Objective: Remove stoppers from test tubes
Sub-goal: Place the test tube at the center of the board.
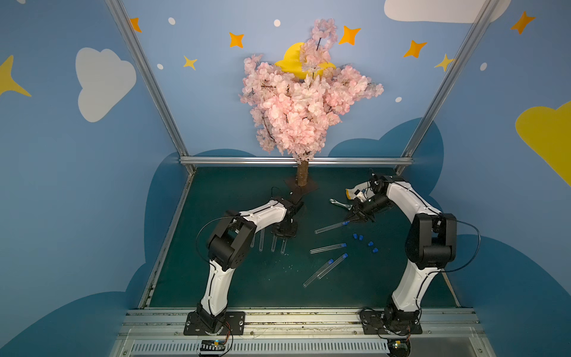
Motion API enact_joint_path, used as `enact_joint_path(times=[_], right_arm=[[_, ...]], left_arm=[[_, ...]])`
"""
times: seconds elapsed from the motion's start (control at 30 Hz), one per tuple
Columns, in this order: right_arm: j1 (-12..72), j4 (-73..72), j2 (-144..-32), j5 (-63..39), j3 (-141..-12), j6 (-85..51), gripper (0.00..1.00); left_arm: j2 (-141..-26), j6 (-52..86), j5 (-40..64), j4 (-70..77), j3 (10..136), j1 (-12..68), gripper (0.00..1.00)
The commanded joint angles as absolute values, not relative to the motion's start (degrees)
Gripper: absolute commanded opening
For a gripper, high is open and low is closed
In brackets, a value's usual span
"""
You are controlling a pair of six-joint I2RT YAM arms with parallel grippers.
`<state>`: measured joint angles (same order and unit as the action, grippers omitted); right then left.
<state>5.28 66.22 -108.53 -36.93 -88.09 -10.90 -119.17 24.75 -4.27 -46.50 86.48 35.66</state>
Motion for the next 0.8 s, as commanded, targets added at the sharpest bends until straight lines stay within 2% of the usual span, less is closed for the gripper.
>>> enact_joint_path(times=[0.0, 0.13, 0.37, 0.57, 0.77], right_arm=[[4.9, 65.7, -106.4, -35.9, -87.3, -11.7, 0.12], [4.9, 66.0, -105.8, -34.9, -87.2, -12.0, 0.12], [2.6, 67.6, -104.3, -30.2, -84.3, -12.2, 0.12], [-3.6, 66.5, -102.5, -28.9, -76.9, -13.6, 0.12], [-10.7, 63.2, -100.8, -27.9, -68.9, -15.1, 0.11]], left_arm=[[-119.8, 24.2, -5.1, -48.7, 87.9, 35.5, 0.37], [-118.8, 23.1, -5.6, -49.9, 89.3, 35.6, 0.43], [-115.8, 20.3, -6.2, -50.0, 90.7, 36.8, 0.47], [-115.2, 16.3, -3.8, -47.9, 94.1, 39.6, 0.56], [-114.9, 12.5, -1.4, -46.3, 96.1, 42.4, 0.57]])
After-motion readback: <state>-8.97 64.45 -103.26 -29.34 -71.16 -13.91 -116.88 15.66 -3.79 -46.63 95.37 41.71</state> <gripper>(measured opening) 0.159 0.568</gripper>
